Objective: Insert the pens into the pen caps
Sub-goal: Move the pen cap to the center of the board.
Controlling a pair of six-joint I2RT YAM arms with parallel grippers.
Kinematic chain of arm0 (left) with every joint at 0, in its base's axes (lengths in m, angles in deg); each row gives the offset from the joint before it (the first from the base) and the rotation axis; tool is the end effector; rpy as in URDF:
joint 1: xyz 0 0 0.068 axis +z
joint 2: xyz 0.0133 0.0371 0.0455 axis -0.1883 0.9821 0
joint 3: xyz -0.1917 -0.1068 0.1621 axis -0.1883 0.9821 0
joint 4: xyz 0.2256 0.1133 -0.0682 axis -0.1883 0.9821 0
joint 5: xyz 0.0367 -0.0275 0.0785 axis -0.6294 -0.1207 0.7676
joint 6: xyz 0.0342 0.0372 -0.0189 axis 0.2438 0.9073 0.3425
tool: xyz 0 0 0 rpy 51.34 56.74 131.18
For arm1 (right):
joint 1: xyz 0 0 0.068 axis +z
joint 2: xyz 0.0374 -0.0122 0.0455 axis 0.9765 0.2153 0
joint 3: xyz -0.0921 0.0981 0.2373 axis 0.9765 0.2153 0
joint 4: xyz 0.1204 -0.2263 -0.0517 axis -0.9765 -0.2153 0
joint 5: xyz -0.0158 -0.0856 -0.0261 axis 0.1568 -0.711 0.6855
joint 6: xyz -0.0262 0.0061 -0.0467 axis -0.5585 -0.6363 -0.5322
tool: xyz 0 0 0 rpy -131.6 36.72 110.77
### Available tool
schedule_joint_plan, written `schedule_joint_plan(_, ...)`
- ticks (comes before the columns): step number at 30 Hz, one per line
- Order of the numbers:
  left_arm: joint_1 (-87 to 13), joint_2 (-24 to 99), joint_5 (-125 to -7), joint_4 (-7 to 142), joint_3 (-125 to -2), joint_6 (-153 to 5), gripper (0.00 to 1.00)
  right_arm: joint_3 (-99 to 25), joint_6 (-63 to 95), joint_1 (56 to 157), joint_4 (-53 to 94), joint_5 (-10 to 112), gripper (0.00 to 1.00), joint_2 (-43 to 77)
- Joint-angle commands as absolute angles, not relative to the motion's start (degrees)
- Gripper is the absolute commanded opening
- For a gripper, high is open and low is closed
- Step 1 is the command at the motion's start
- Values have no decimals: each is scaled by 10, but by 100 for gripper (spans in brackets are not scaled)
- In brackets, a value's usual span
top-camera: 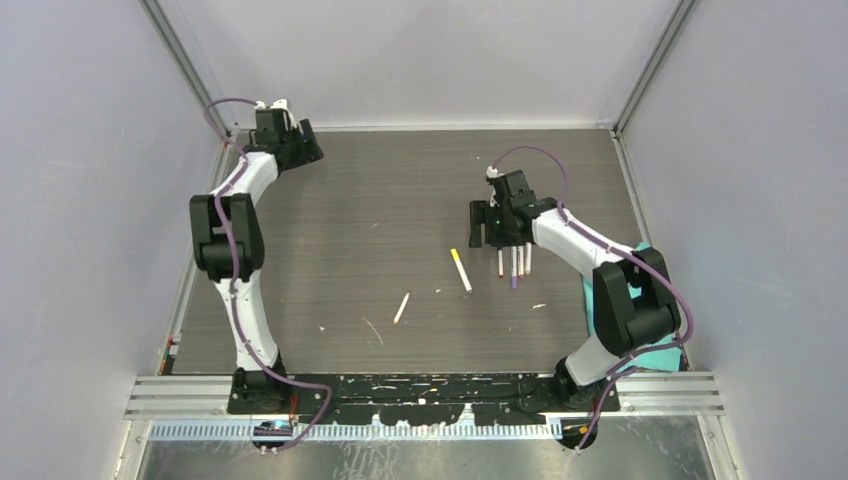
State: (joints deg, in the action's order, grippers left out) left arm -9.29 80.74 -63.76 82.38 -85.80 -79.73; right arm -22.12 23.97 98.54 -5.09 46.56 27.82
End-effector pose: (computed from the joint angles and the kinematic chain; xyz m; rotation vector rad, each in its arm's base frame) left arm 0.4812 0.0094 0.2322 -0.3103 2.2121 -0.2690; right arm 0.3053 0.1195 0.2090 -0.1629 2.5984 0.3095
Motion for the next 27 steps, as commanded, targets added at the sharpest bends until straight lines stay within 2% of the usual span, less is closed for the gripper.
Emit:
schedule_joint_plan(1, -87, 896, -636, 795, -983, -766, 67, -218, 233, 981, -14, 489, 78, 220)
schedule_joint_plan(7, -86, 997, -586, 765, -1098, -776, 65, -216, 250, 980, 5, 532, 77, 207)
schedule_joint_plan(11, -84, 1061, -573, 766, -1189, -775, 57, -217, 264, 981, 16, 556, 77, 197)
schedule_joint_plan(13, -83, 1080, -565, 754, -1211, -774, 53, -217, 268, 980, 20, 566, 77, 196)
schedule_joint_plan(18, -81, 1126, -561, 736, -1271, -780, 52, -213, 276, 981, 25, 581, 77, 200)
schedule_joint_plan(21, -81, 1162, -565, 750, -1326, -778, 45, -206, 282, 981, 29, 588, 77, 201)
schedule_joint_plan(25, -80, 1185, -552, 745, -1358, -774, 47, -194, 290, 981, 38, 603, 77, 208)
schedule_joint_plan(27, -80, 1192, -550, 738, -1367, -768, 44, -190, 295, 981, 44, 611, 76, 214)
